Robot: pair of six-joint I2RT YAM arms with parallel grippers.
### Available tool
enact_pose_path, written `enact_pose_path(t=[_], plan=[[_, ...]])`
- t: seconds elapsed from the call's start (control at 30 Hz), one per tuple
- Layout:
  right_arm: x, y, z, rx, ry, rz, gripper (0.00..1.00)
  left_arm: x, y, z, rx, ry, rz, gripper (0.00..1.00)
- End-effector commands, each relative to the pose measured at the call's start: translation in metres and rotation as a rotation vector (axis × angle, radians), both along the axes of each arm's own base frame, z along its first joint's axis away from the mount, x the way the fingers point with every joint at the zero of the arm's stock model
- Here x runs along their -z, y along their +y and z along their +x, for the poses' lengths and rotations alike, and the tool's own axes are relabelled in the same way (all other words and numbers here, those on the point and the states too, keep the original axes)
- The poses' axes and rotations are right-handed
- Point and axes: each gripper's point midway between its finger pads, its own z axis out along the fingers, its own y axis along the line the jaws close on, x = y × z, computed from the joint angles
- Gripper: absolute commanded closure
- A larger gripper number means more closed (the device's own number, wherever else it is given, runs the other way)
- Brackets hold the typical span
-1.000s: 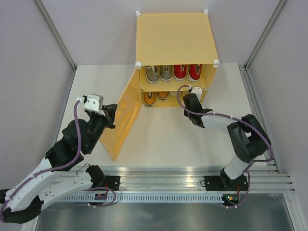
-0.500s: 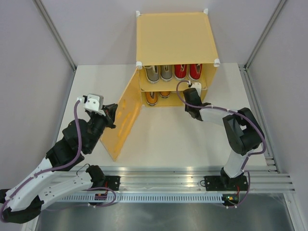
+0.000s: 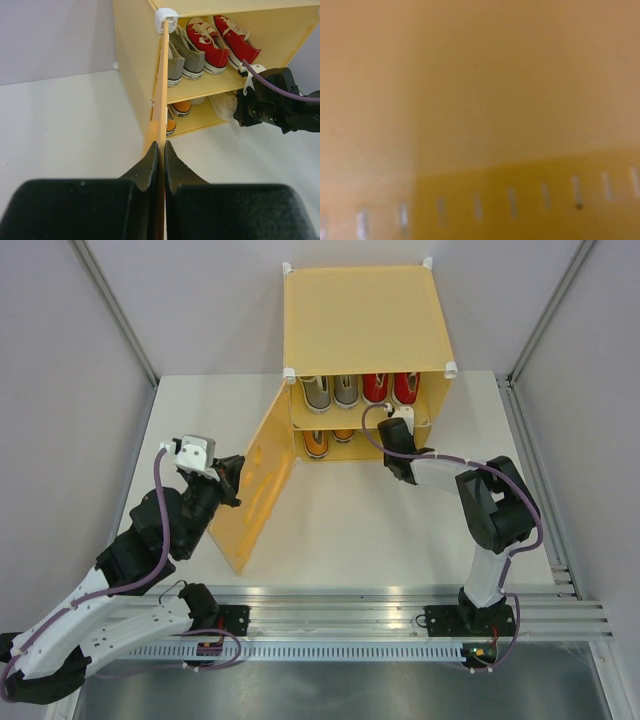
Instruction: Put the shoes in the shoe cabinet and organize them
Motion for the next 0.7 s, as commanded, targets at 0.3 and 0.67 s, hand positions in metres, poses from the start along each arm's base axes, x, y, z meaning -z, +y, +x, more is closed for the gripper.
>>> enact_pose_path(t=[0.3,0.67], plan=[[-0.041,-0.017,0.062,0.068,-0.219,0.059,0.91,0.051,0.003,-0.002,-0.002,0.12,0.157,0.96],[-0.063,0.007,0.025,-0.022,-0.214,0.257,0.4,0.038,-0.011,-0.008,0.074,0.136,0.141,0.26]])
